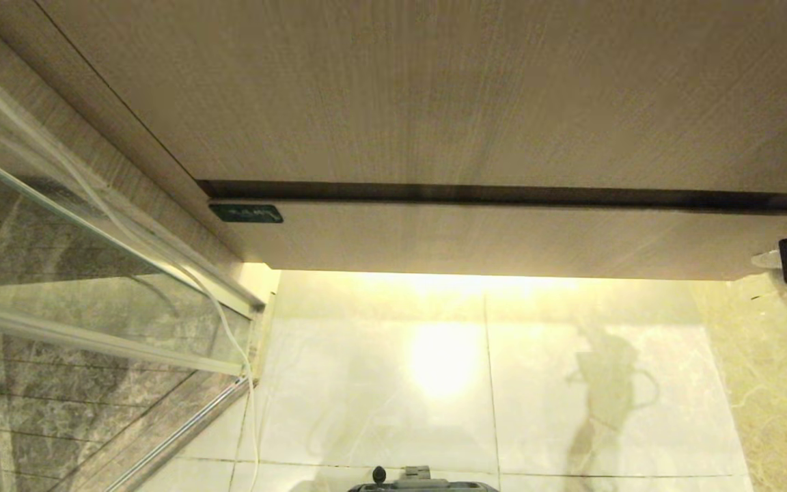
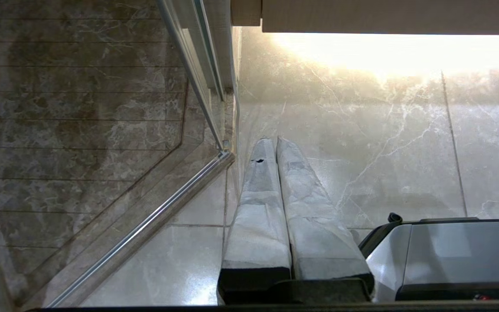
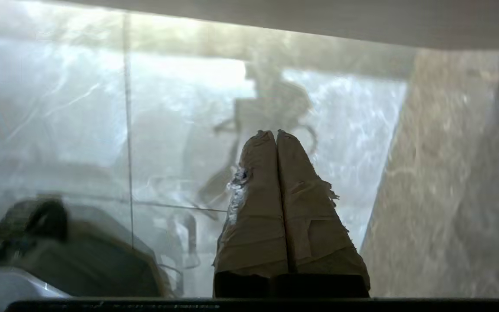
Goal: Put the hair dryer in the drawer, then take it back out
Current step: Close the drawer, then pull open the drawer
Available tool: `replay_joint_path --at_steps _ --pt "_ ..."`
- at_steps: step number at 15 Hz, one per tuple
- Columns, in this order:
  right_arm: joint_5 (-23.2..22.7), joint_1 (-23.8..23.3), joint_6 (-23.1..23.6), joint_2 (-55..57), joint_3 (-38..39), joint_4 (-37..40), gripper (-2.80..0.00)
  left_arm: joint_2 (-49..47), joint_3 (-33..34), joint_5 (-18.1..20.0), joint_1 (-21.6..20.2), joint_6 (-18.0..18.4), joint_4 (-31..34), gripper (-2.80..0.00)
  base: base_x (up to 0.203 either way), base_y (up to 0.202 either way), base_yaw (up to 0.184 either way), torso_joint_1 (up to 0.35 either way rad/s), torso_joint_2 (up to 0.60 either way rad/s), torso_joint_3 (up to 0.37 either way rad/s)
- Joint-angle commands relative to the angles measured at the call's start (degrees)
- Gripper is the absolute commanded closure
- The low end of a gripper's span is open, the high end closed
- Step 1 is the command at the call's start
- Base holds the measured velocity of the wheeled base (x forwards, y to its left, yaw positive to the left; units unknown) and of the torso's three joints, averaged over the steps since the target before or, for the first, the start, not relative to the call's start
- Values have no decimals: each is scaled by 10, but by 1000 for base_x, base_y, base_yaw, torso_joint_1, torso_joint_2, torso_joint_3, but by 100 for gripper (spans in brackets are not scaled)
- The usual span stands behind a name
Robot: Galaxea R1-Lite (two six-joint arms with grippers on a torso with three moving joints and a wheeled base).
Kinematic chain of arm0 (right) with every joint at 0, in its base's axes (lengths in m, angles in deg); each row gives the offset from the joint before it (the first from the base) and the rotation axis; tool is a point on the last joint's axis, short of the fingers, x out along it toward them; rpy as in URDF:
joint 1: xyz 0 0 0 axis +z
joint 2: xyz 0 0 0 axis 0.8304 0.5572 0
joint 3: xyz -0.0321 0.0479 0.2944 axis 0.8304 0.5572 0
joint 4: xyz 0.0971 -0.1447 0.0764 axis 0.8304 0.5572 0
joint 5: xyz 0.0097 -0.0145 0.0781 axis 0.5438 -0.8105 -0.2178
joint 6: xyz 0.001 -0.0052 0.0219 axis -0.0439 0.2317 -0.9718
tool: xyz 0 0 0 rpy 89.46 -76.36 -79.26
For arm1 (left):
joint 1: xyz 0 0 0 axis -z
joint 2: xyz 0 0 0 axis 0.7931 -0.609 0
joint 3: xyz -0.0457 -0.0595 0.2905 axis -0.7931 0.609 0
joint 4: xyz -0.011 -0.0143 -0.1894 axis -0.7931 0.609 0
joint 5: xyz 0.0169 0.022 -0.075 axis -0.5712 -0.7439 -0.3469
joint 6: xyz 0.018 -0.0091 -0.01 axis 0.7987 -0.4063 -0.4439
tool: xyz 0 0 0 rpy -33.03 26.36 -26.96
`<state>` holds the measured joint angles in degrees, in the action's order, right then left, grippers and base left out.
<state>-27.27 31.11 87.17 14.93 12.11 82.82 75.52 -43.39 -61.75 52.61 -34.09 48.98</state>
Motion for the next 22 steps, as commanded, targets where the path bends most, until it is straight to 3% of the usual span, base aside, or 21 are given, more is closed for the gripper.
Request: replay_joint_path --at_steps 1,5,8,10,13,16,18,22 --pt "-40 -15 38 -41 21 10 0 0 0 0 0 0 0 0 0 0 0 0 0 0" --pt "-43 -19 37 -84 58 32 0 -1 0 0 0 0 0 0 0 0 0 0 0 0" --pt "-31 -19 35 -129 77 110 0 0 0 0 0 0 0 0 0 0 0 0 0 0" --pt "-20 -15 7 -165 81 126 0 -1 0 0 0 0 0 0 0 0 0 0 0 0" --pt "-18 38 -71 -203 75 129 0 0 0 0 0 0 0 0 0 0 0 0 0 0" --pt "-22 91 -87 -268 85 136 0 -1 0 0 0 0 0 0 0 0 0 0 0 0" --pt "-19 143 -68 -307 96 146 0 -1 0 0 0 0 0 0 0 0 0 0 0 0" --pt "-14 238 90 -369 144 159 0 -1 0 0 0 0 0 0 0 0 0 0 0 0"
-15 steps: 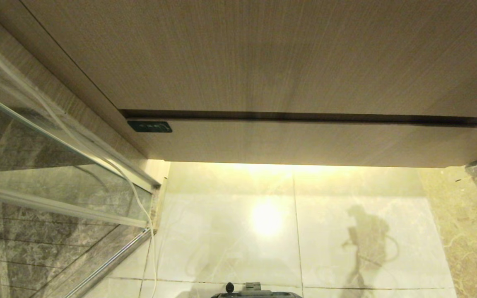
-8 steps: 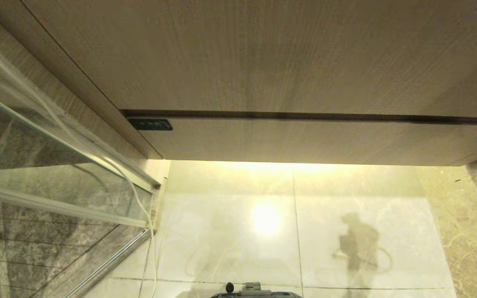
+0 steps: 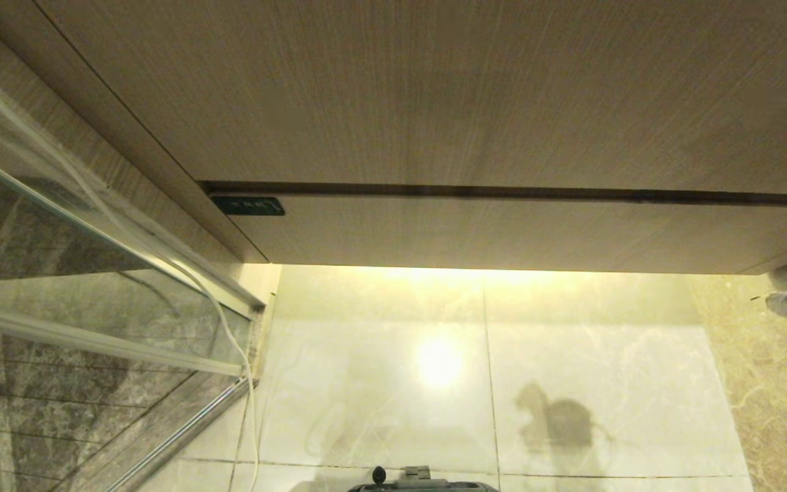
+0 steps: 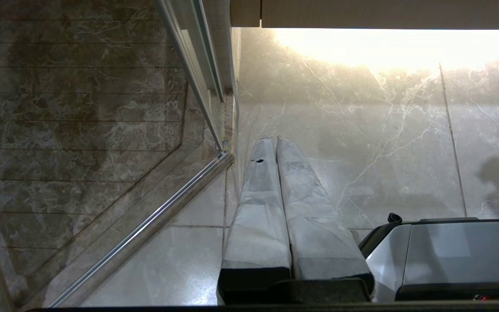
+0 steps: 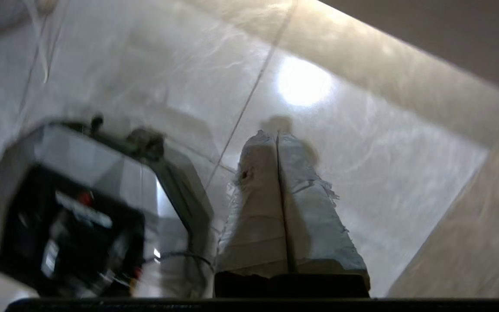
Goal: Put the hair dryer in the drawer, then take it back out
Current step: Pull open the drawer
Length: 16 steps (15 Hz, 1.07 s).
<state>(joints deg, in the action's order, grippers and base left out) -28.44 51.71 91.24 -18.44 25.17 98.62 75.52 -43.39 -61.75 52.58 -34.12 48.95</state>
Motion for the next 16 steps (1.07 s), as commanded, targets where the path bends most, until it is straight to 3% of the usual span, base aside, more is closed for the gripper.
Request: replay_joint_path --at_steps 1,2,3,6,8,9,12,14,16 --pt "-4 43 62 -33 14 -1 0 -1 0 0 0 0 0 0 0 0 0 0 0 0" --pt "-4 59 63 -26 11 -1 0 0 0 0 0 0 0 0 0 0 0 0 0 0" --pt "-3 72 64 -13 10 -3 -280 0 0 0 0 0 0 0 0 0 0 0 0 0" --pt "-14 112 65 37 0 -48 -280 -1 0 0 0 0 0 0 0 0 0 0 0 0" --pt "-60 125 82 83 -15 -64 -280 -1 0 0 0 0 0 0 0 0 0 0 0 0" --pt "-90 130 103 109 -27 -67 -280 0 0 0 0 0 0 0 0 0 0 0 0 0" --pt "-158 142 257 180 -69 -77 -280 -1 0 0 0 0 0 0 0 0 0 0 0 0" --pt "-223 142 278 198 -77 -76 -280 -1 0 0 0 0 0 0 0 0 0 0 0 0" --pt "-227 142 312 203 -77 -65 -280 -1 0 0 0 0 0 0 0 0 0 0 0 0"
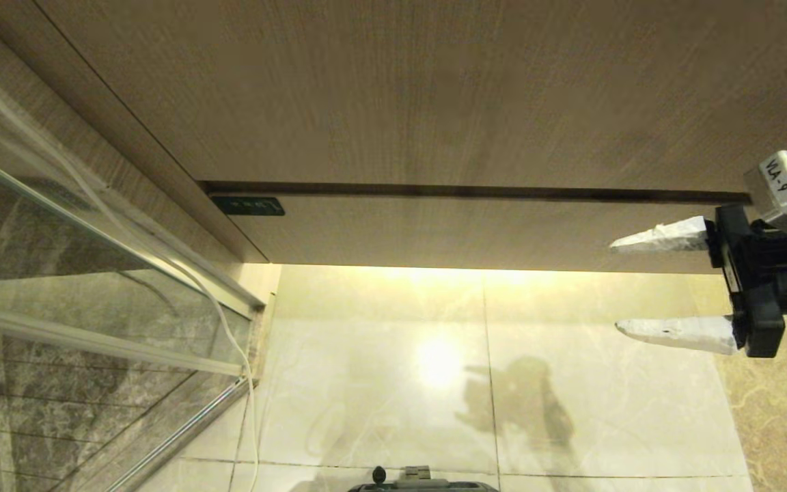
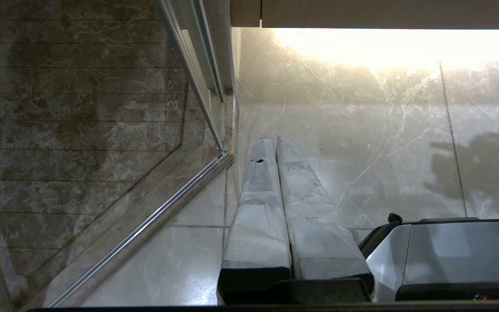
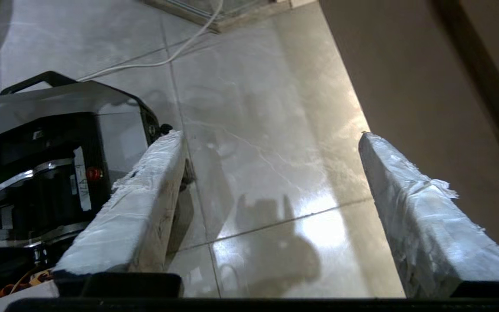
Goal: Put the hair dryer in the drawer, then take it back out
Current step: Pull open the drawer
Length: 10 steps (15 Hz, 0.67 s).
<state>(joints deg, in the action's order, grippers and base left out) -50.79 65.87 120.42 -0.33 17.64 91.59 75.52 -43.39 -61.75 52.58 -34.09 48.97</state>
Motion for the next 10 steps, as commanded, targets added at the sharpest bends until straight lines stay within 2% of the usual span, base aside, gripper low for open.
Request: replay_joint_path --at_steps 1,3,4,6,9,10 --pt "-1 -1 35 27 -1 14 -280 -1 0 0 0 0 0 0 0 0 0 0 0 0" --pt "41 -3 114 44 -23 37 -280 -1 0 0 0 0 0 0 0 0 0 0 0 0" --pt "86 -5 153 53 -40 64 -280 -1 0 0 0 0 0 0 0 0 0 0 0 0" --pt "138 -12 191 58 -67 105 -280 0 0 0 0 0 0 0 0 0 0 0 0 0" --pt "202 -16 266 64 -82 108 -280 -1 1 0 0 0 0 0 0 0 0 0 0 0" --pt "204 -16 266 67 -82 108 -280 -1 0 0 0 0 0 0 0 0 0 0 0 0"
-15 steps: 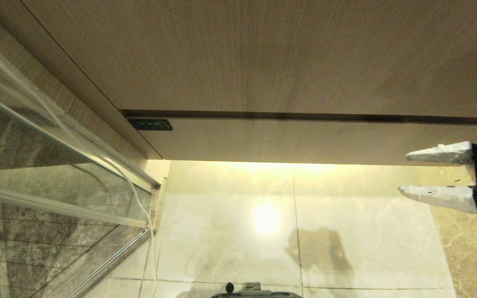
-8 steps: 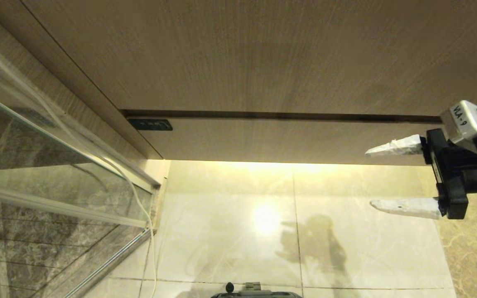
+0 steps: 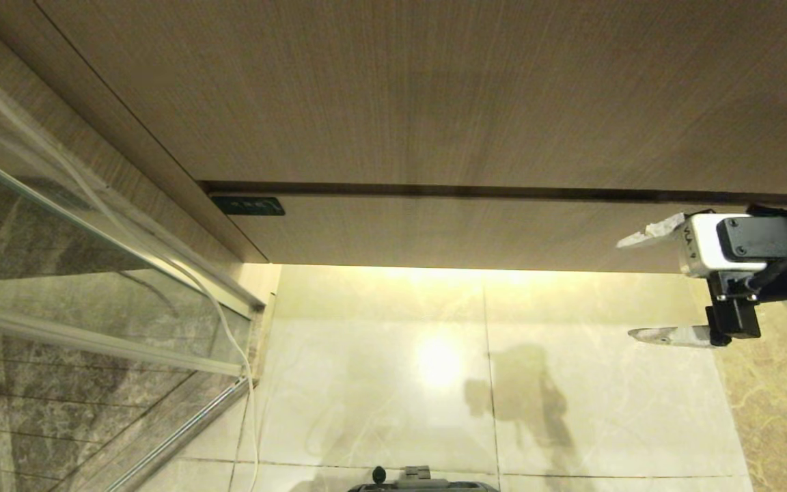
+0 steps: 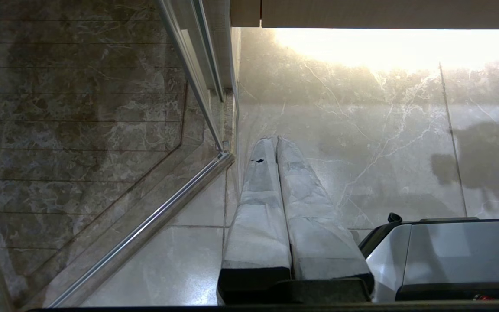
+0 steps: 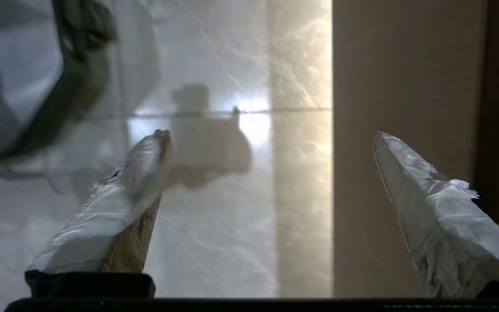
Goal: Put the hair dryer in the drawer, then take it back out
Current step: Pull open the drawer
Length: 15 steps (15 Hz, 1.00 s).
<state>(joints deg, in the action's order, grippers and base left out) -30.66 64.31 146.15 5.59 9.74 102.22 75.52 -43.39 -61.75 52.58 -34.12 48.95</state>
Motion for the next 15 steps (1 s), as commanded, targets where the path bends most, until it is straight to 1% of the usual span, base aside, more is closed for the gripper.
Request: replay_joint_path --at_steps 1,3,5,6,8,9,10,12,14,15 --pt "9 -1 9 12 -7 -4 -280 -1 0 0 0 0 0 0 0 0 0 0 0 0" --pt "24 0 6 23 -14 -3 -280 -1 0 0 0 0 0 0 0 0 0 0 0 0" --pt "31 0 -12 39 -23 -4 -280 0 0 0 0 0 0 0 0 0 0 0 0 0" --pt "48 0 -22 49 -29 -8 -280 0 0 0 0 0 0 0 0 0 0 0 0 0" --pt "111 2 -80 68 -37 -33 -280 0 0 0 0 0 0 0 0 0 0 0 0 0" --pt "125 6 -109 75 -32 -67 -280 -1 0 0 0 0 0 0 0 0 0 0 0 0" --pt "127 7 -128 80 -22 -101 -280 -1 0 0 0 0 0 0 0 0 0 0 0 0" --pt "120 7 -141 84 8 -175 -280 0 0 0 0 0 0 0 0 0 0 0 0 0" --pt "103 9 -162 85 41 -253 -280 -1 0 0 0 0 0 0 0 0 0 0 0 0" --pt "97 9 -164 83 51 -274 -280 0 0 0 0 0 0 0 0 0 0 0 0 0"
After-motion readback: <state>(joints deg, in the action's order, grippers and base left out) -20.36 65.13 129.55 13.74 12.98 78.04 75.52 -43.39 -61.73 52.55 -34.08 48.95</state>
